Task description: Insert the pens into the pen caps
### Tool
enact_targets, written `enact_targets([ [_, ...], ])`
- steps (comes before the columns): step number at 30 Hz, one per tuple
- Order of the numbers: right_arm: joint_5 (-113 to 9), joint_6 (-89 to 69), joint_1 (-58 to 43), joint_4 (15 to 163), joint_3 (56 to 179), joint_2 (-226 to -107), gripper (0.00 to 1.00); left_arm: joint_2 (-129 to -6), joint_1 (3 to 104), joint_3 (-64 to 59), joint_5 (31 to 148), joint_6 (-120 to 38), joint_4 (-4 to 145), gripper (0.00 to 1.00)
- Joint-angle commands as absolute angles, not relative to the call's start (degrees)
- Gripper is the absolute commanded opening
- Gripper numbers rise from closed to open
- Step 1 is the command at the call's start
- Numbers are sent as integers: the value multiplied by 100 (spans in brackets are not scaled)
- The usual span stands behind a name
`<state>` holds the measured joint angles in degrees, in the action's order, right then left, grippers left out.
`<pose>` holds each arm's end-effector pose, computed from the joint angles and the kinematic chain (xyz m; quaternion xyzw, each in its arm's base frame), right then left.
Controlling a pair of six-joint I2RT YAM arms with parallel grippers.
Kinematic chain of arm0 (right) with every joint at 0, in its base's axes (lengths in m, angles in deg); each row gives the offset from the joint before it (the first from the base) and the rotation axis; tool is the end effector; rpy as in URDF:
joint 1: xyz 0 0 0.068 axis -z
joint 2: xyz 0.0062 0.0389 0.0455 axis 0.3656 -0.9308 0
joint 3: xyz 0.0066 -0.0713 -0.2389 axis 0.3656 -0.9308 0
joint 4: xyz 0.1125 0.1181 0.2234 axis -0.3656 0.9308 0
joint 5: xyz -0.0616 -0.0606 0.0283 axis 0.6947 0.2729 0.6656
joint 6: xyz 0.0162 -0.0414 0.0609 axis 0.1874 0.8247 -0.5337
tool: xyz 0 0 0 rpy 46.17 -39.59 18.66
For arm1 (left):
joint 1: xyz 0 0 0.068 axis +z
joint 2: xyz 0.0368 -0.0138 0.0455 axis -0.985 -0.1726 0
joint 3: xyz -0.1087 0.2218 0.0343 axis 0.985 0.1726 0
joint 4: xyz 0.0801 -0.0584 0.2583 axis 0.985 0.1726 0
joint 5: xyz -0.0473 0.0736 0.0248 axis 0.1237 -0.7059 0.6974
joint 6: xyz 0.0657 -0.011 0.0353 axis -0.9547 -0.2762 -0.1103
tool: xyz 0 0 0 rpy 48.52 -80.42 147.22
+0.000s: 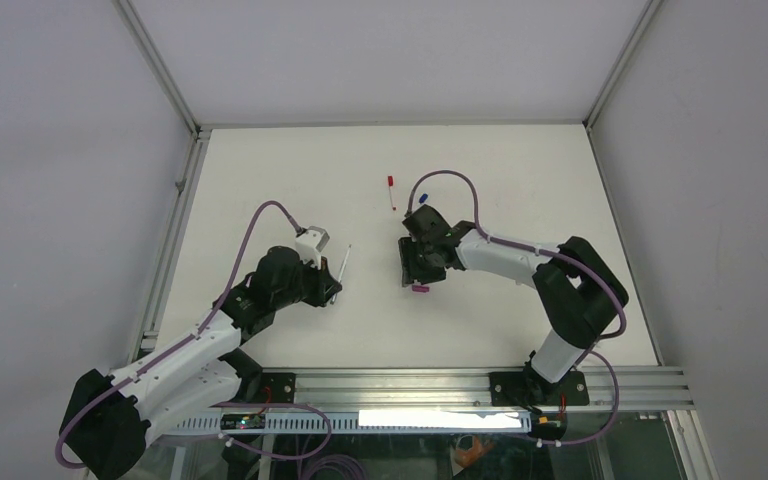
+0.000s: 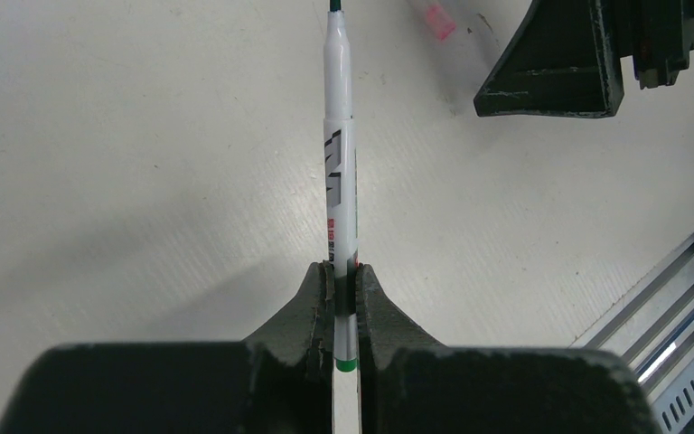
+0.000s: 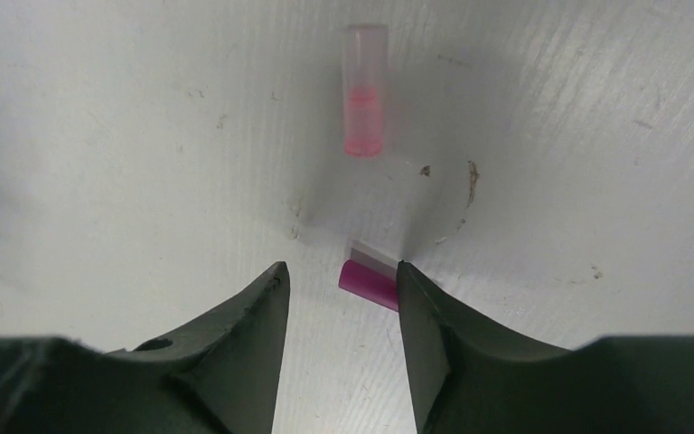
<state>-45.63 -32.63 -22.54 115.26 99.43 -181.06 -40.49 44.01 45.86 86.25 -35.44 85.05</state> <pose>0.2470 0.2405 0.1133 -0.1244 0.9686 0.1375 0.1656 0.1855 -0.1420 0.1559 0.1660 0.8794 -0.2348 0.3794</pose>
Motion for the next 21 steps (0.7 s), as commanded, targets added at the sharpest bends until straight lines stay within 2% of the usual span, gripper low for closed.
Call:
enact_targets([
  [1, -4698, -2675, -2284, 11538, 9869, -17720, 49, -4078, 4350, 4346, 8808, -3492, 8338, 0],
  [14, -4654, -2434, -2447, 11552, 9678, -17927, 46, -4223, 4350, 4326, 8884, -3443, 8210, 0],
  [18, -4613, -2408, -2496, 11564, 9661, -17992, 42, -4229, 4350, 4337, 8888, -3428, 8210, 0],
  [21, -4497, -2409, -2533, 11623, 9676, -18033, 34, -4246, 4350, 4333, 8882, -3417, 8210, 0],
])
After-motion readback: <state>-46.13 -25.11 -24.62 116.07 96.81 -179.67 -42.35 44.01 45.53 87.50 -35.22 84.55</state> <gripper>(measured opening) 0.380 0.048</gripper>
